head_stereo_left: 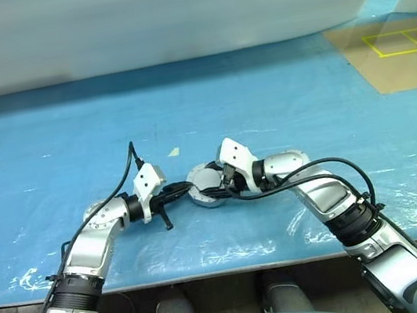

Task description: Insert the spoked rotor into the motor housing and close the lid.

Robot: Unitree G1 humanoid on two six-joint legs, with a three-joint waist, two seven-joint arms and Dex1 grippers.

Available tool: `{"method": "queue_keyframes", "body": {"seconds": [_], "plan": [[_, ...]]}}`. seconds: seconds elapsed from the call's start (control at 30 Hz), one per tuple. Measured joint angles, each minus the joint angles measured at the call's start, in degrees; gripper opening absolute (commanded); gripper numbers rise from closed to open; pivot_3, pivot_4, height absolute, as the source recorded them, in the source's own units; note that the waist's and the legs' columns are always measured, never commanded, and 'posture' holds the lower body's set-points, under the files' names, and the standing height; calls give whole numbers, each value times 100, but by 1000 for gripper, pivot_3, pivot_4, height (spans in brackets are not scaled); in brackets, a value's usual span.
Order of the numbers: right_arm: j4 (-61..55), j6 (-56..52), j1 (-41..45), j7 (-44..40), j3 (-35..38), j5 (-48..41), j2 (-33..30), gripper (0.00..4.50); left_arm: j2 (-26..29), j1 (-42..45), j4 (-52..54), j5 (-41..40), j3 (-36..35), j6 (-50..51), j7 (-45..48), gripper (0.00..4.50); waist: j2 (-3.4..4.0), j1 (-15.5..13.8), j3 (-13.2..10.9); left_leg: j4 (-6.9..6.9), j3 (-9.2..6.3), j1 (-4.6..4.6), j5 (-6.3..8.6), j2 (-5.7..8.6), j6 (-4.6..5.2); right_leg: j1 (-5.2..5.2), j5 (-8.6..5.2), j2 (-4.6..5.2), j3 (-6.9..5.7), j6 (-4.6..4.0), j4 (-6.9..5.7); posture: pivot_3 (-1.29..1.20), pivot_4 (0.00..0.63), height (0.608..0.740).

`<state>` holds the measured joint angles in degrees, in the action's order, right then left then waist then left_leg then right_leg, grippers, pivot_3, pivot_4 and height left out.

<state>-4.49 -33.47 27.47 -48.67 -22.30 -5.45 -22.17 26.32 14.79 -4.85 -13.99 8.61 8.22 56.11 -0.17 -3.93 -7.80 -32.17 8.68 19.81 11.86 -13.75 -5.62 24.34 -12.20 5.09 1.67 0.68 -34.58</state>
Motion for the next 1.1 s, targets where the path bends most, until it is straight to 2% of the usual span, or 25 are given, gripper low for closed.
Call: {"method": "queue_keyframes", "body": {"seconds": [0.1,0.17,0.27,0.53,0.73,1.1], "plan": [[0,1,3,-11,0,0,-7,2963,0,0,0,-1,1,2,9,0,0,0,0,1,0,1,0,0,0,0,-1,0,0,1,1,0,150,740],[0,25,10,-32,-12,3,-32,3708,0,3,0,-1,6,1,16,0,0,-2,0,2,0,2,0,0,0,0,-1,0,0,2,3,0,150,740],[-1,62,5,-116,-25,-3,-53,4479,0,16,-6,-1,8,-1,21,0,0,-3,0,4,0,3,0,0,0,0,-2,0,0,3,4,0,150,740],[-32,288,-203,-365,236,-353,-54,4479,2,27,-21,0,11,-22,71,0,2,-6,-1,5,0,17,0,1,0,12,-3,0,0,4,8,0,150,740],[4,28,-271,-494,633,-865,-32,4479,0,69,-50,0,10,-38,90,0,3,-6,-2,6,0,25,0,1,0,36,-2,-1,-1,4,7,0,150,740],[390,-1009,-277,177,1546,-1504,226,4479,-13,74,-84,-1,7,-90,94,0,7,-7,-6,6,0,27,-1,2,-1,42,-2,-1,-1,3,7,0,150,740]]}}
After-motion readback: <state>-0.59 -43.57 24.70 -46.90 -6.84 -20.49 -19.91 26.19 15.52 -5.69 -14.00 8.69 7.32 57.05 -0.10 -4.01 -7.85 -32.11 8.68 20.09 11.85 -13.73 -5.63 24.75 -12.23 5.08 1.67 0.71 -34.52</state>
